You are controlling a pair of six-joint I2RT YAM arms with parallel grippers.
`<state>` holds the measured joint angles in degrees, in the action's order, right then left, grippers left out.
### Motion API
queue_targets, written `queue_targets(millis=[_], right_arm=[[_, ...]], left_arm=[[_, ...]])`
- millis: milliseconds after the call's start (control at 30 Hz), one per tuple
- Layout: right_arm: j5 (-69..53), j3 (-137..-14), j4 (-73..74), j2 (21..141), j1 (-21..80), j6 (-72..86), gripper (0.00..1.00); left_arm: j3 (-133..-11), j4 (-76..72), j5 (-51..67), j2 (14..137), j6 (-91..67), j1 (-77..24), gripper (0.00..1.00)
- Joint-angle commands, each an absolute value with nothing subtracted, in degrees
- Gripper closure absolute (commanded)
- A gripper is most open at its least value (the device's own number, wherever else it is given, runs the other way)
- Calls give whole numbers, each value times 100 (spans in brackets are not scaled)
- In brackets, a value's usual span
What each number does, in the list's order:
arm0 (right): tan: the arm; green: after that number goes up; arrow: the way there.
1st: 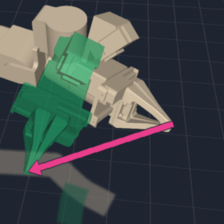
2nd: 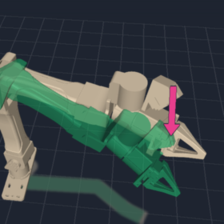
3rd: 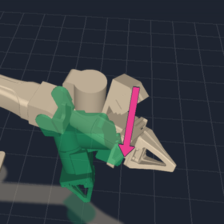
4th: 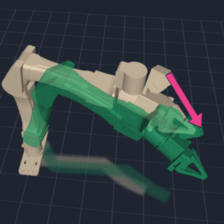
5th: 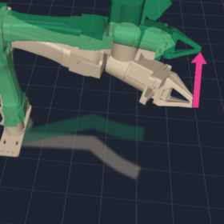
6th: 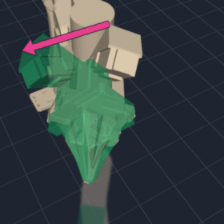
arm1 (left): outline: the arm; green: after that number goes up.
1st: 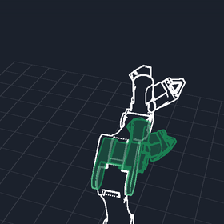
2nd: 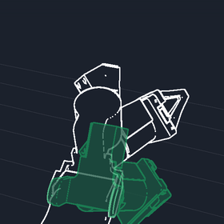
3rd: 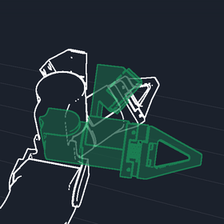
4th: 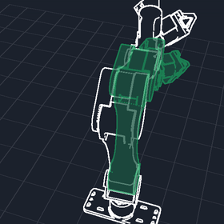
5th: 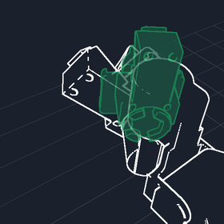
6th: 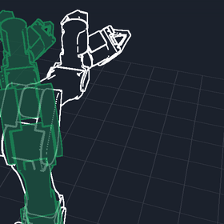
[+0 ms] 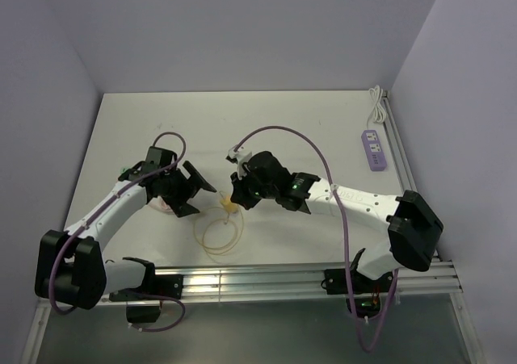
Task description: Insert the plug
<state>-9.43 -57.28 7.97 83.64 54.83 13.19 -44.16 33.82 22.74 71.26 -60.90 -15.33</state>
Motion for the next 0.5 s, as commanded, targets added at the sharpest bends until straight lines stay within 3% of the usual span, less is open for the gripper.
queue_targets(millis=[0,233,467], right_arm=[[-844,-5713,554,8077,5520,1292,100],[-1010,-5722,536,8138,5520,1266,100],[-1186,-5722,492,8209,5520,1231,100]], left_arm=[[-4702,3717,1873,6917,-5827,-1494,11],[-4869,3683,1802,6847,-6072,-1380,11],[-5045,3498,2240,7653,-6144,-1345,10]])
